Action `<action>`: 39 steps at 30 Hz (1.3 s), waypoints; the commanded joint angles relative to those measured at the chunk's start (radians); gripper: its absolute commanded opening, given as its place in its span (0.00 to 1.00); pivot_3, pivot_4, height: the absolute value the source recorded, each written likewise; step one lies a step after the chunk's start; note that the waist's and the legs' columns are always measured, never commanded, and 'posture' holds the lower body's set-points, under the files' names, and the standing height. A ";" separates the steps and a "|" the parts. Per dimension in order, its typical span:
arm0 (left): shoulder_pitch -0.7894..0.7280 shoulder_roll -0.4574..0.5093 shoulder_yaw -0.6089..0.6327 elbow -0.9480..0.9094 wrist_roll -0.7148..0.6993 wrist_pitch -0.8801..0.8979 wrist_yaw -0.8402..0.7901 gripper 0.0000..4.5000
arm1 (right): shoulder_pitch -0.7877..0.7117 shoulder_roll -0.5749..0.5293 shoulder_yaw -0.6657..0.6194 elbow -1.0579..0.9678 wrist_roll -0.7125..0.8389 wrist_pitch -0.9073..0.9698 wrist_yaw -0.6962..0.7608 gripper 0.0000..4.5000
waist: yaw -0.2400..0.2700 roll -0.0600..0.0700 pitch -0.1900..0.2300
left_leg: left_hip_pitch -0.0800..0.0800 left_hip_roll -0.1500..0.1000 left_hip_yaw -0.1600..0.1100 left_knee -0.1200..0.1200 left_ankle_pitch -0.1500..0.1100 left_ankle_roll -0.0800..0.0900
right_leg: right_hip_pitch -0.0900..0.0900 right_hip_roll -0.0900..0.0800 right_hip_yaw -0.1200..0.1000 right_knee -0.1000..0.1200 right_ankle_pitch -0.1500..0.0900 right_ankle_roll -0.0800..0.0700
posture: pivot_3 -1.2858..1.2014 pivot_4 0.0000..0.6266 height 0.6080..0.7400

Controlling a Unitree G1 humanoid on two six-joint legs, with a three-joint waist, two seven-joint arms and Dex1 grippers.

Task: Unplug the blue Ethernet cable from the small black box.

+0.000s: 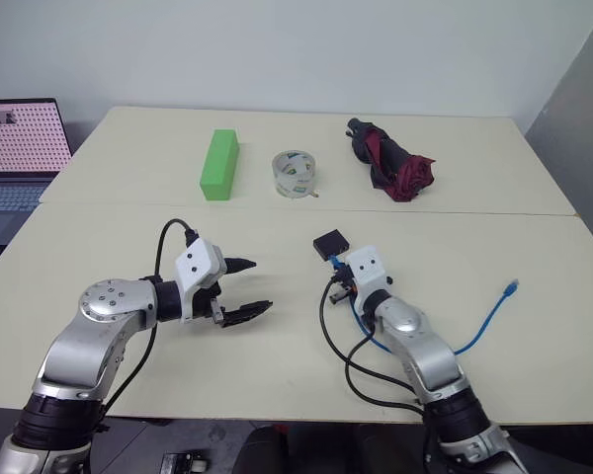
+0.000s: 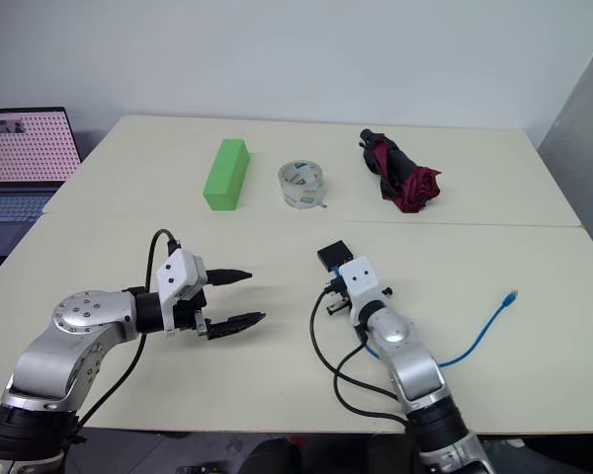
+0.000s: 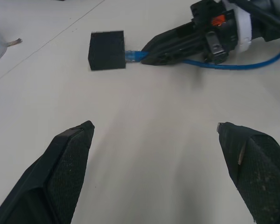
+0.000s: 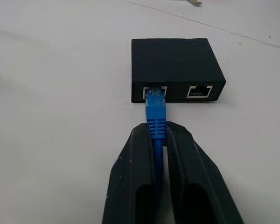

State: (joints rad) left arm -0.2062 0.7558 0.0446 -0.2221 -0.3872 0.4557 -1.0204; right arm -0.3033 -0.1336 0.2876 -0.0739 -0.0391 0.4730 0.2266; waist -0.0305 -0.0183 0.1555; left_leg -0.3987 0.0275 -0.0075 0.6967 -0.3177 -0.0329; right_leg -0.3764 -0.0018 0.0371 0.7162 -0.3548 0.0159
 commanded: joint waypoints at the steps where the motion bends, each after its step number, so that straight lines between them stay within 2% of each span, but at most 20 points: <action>1: -0.049 -0.025 0.053 0.020 -0.141 0.149 -0.003 1.00 | -0.031 -0.185 0.066 -0.093 -0.055 -0.210 0.201 0.02 | 0.002 0.001 0.001 | -0.001 -0.001 0.000 0.000 0.000 0.000 | 0.000 0.000 0.000 0.000 0.000 0.000 | 0.52 0.24 1.00; 7: -0.146 -0.038 0.099 0.083 -0.320 0.352 -0.023 1.00 | -0.097 -0.412 0.107 -0.032 -0.167 -0.742 0.311 0.02 | -0.003 0.000 0.001 | -0.001 0.001 0.000 0.000 0.000 0.000 | -0.001 0.001 0.000 0.000 0.000 0.000 | 0.52 0.24 1.00; 10: -0.173 -0.037 0.104 0.100 -0.369 0.404 -0.038 1.00 | -0.131 -0.463 0.108 0.023 -0.195 -0.962 0.318 0.02 | -0.004 0.000 0.000 | -0.001 0.001 0.000 0.000 0.000 0.000 | -0.001 0.001 0.000 0.000 0.000 0.000 | 0.52 0.24 1.00; 14: -0.204 -0.052 0.093 0.093 -0.408 0.435 -0.040 1.00 | -0.173 -0.486 0.101 0.088 -0.203 -1.158 0.327 0.02 | -0.004 0.000 0.001 | -0.001 0.001 0.000 0.001 0.000 0.000 | -0.001 0.001 0.000 -0.001 0.000 0.000 | 0.52 0.24 1.00; 20: -0.220 -0.085 0.083 0.059 -0.454 0.472 -0.024 1.00 | -0.202 -0.477 0.102 0.122 -0.209 -1.264 0.342 0.02 | -0.003 0.000 0.001 | 0.000 0.001 0.000 0.002 0.000 0.000 | 0.001 0.001 0.000 -0.001 0.000 0.000 | 0.52 0.24 1.00; 26: -0.211 -0.097 0.076 0.037 -0.469 0.472 -0.022 1.00 | -0.211 -0.464 0.101 0.130 -0.209 -1.270 0.357 0.02 | -0.003 0.000 0.001 | 0.000 0.001 0.000 0.002 0.000 0.000 | 0.001 0.001 0.000 -0.001 0.000 0.000 | 0.52 0.24 1.00; 29: -0.207 -0.096 0.075 0.035 -0.463 0.465 -0.023 0.89 | -0.209 -0.457 0.097 0.129 -0.196 -1.252 0.369 0.02 | -0.003 0.000 0.001 | 0.000 0.001 0.000 0.002 0.000 0.000 | 0.001 0.001 0.000 -0.001 0.000 0.000 | 0.52 0.24 1.00; 39: -0.193 -0.083 0.046 0.034 -0.431 0.437 -0.036 0.40 | -0.212 -0.436 0.090 0.139 -0.199 -1.246 0.380 0.02 | -0.003 0.000 0.001 | 0.000 0.001 0.000 0.002 0.000 0.000 | 0.001 0.001 0.000 -0.001 0.000 0.000 | 0.52 0.24 1.00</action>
State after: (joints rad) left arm -0.4009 0.6602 0.0872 -0.1596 -0.8284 0.9123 -1.0527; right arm -0.4946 -0.5779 0.4045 0.0870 -0.2562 -0.7526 0.6094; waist -0.0330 -0.0186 0.1561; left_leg -0.3991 0.0287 -0.0073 0.6987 -0.3175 -0.0332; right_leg -0.3758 -0.0012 0.0372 0.7154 -0.3548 0.0159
